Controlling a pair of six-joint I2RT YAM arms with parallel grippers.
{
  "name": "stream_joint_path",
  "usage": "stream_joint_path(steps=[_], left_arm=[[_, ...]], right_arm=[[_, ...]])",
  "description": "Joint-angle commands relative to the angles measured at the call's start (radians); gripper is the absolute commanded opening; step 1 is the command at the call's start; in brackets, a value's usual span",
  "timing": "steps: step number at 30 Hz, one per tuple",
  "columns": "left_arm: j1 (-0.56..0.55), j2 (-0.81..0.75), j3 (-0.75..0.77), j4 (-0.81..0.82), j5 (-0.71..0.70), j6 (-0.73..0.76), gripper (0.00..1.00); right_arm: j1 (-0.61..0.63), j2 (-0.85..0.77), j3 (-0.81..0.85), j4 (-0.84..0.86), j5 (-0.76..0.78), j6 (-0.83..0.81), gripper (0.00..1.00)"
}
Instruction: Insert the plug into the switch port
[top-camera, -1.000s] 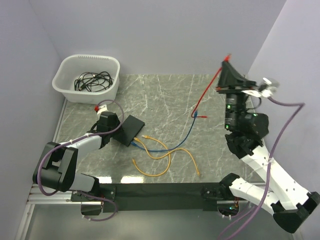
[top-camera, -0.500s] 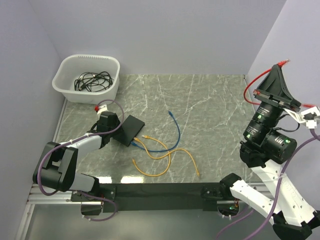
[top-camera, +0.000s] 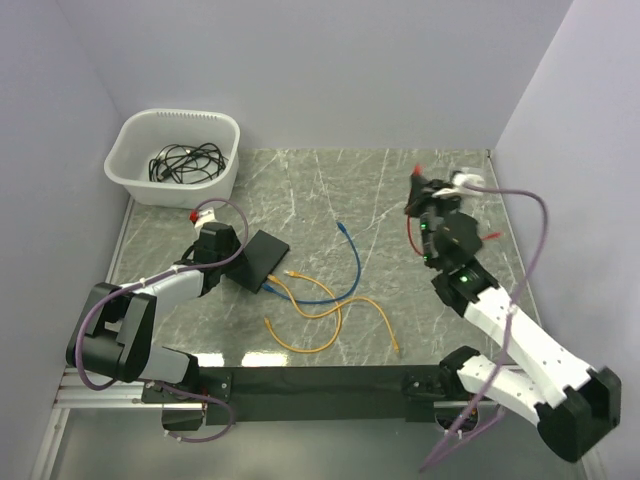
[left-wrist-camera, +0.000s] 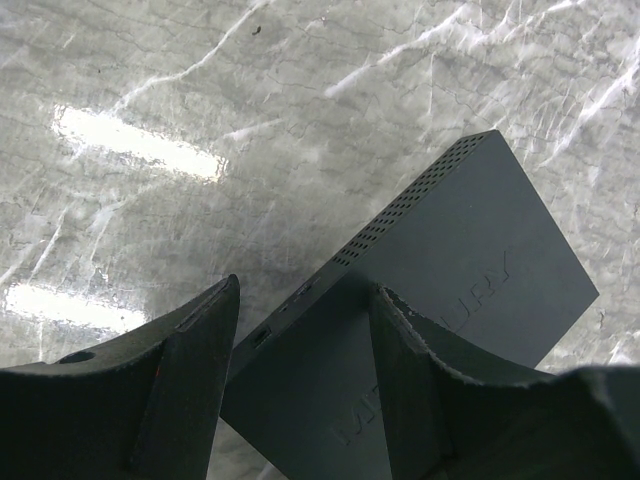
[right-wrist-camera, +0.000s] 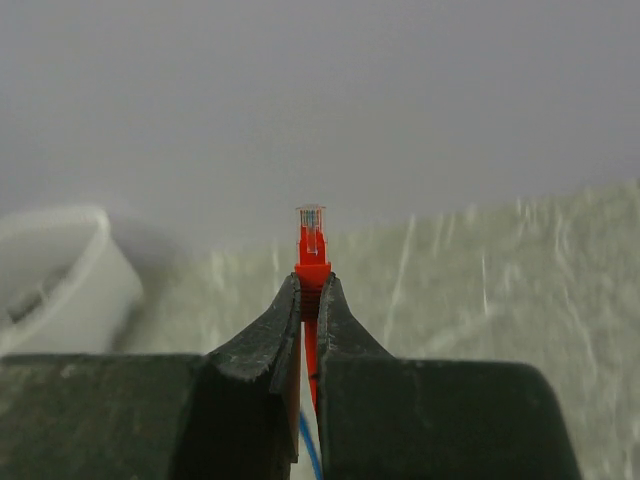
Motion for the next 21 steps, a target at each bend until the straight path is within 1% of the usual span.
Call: stream_joint_path(steps=[1, 2, 5, 7, 10, 13, 16, 21], left_arm=[[-0.003, 0.008, 0.03, 0.003, 0.013, 0.019, 0.61], [-0.003, 0.007, 0.03, 0.003, 0.012, 0.019, 0.61], [-0.004, 0.008, 0.032, 0.002, 0.01, 0.018, 0.6], [-0.003, 0.008, 0.032, 0.002, 0.01, 0.018, 0.6], [-0.004, 0.011, 0.035, -0.001, 0.01, 0.018, 0.61], [-0.003, 0.027, 0.046, -0.012, 0.012, 0.021, 0.6], [-0.003, 0.031, 0.052, -0.013, 0.01, 0.021, 0.6], [-0.003, 0.027, 0.05, -0.012, 0.01, 0.022, 0.6]], right_arm=[[-0.006, 0.067, 0.02, -0.136, -0.097, 0.094, 0.0], [-0.006, 0.096, 0.038, -0.167, -0.115, 0.095, 0.0], [-0.004, 0.269, 0.133, -0.32, -0.19, 0.098, 0.0], [-0.006, 0.331, 0.176, -0.353, -0.238, 0.101, 0.0], [-0.004, 0.434, 0.199, -0.379, -0.336, 0.128, 0.0], [0.019, 0.515, 0.198, -0.365, -0.425, 0.136, 0.0], [0.052, 0.581, 0.207, -0.357, -0.404, 0.128, 0.0], [0.111, 0.675, 0.252, -0.354, -0.445, 0.107, 0.0]])
